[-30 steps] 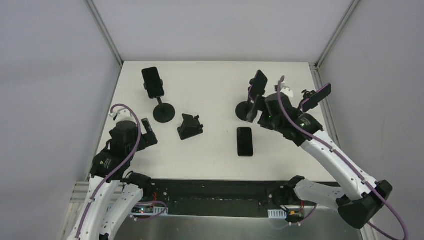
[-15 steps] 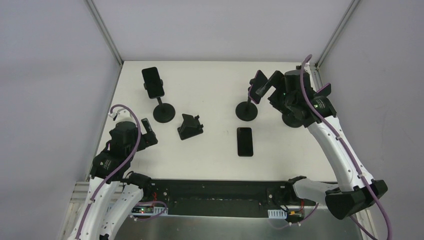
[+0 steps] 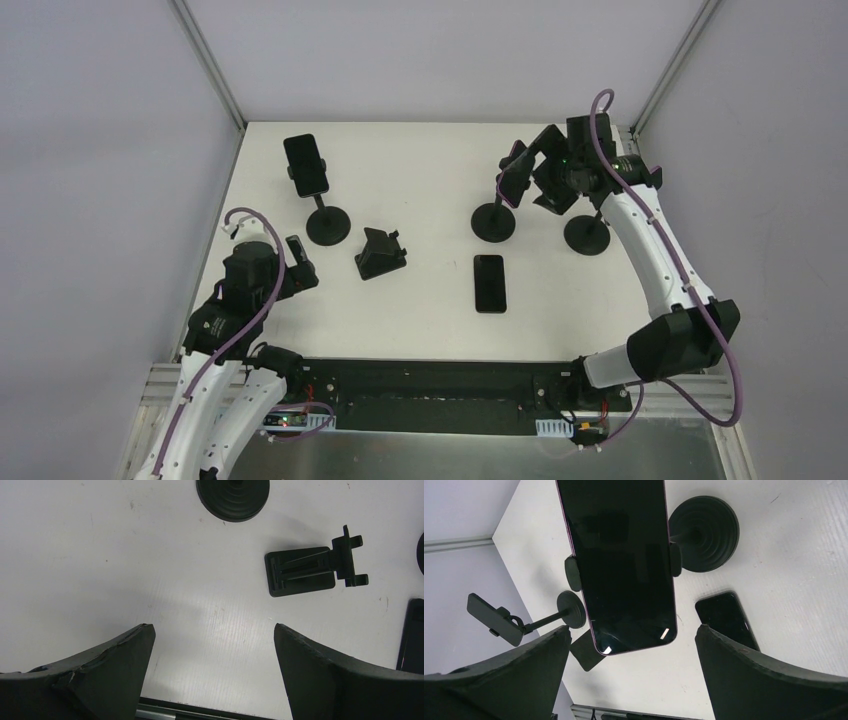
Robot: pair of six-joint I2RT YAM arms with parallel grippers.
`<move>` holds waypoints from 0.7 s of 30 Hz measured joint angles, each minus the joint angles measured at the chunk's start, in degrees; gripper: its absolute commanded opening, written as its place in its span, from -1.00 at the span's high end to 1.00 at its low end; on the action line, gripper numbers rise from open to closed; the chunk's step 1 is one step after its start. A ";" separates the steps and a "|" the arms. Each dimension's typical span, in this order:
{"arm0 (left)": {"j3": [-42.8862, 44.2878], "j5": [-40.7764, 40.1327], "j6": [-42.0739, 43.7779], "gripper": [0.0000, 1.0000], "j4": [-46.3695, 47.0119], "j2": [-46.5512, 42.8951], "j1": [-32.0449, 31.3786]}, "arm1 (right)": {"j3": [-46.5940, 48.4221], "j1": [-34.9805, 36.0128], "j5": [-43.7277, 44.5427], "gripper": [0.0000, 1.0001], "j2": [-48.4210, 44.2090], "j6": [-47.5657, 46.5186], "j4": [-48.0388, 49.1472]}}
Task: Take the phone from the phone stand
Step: Pick up the phone stand with the phone at the center of the board.
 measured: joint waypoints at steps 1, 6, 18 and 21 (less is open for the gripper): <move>0.00 0.02 0.09 -0.87 0.07 0.15 0.00 | 0.48 -0.11 -0.79 -0.99 0.87 0.00 0.15; -0.09 0.11 0.68 -0.87 0.79 0.72 0.00 | 1.99 -0.22 -2.43 -0.99 3.15 -0.17 0.15; -0.09 0.11 0.98 -0.86 0.96 0.74 0.00 | 5.62 -0.70 -3.72 -0.94 10.03 -1.79 -0.66; -0.09 0.13 1.01 -0.86 0.96 0.74 0.00 | 6.29 -0.74 -4.81 -0.82 11.45 -2.14 -0.44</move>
